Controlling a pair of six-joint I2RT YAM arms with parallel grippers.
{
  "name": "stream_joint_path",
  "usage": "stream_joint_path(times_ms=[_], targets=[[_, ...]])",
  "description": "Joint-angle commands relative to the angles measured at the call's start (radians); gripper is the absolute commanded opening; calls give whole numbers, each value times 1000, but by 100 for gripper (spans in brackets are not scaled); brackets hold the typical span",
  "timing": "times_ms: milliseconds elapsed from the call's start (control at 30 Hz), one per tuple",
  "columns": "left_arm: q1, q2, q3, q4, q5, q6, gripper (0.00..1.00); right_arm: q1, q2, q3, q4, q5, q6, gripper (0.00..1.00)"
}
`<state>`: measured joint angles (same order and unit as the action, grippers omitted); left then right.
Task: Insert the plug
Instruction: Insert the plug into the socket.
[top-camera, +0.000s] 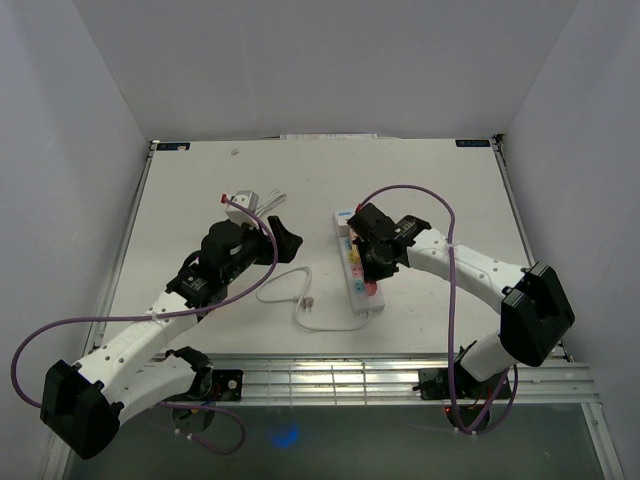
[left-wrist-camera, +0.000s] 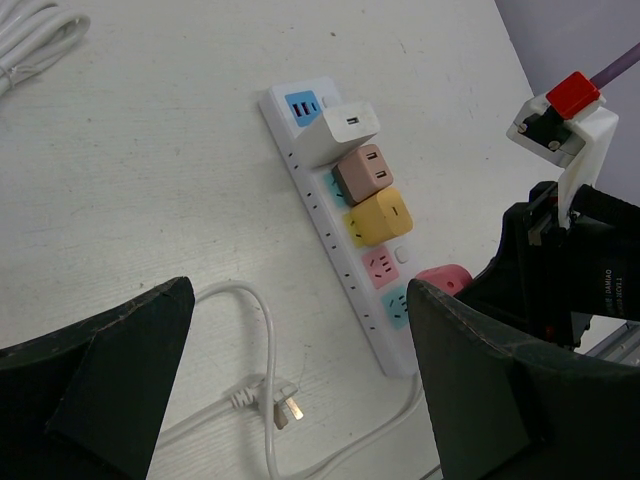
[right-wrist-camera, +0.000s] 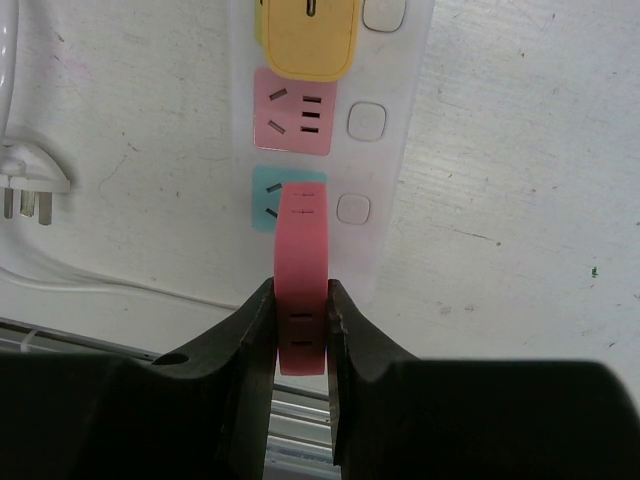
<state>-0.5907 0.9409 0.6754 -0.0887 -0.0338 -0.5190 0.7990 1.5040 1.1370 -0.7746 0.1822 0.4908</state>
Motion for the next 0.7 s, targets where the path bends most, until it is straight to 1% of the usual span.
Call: stream_joint_path(times_ms=[0, 667], targets=[[3, -1, 0, 9, 11, 10, 98, 5, 16, 33, 29, 31, -1, 8], [3, 1, -4, 9, 3, 13, 98, 3, 38, 67, 21, 49, -11, 8]])
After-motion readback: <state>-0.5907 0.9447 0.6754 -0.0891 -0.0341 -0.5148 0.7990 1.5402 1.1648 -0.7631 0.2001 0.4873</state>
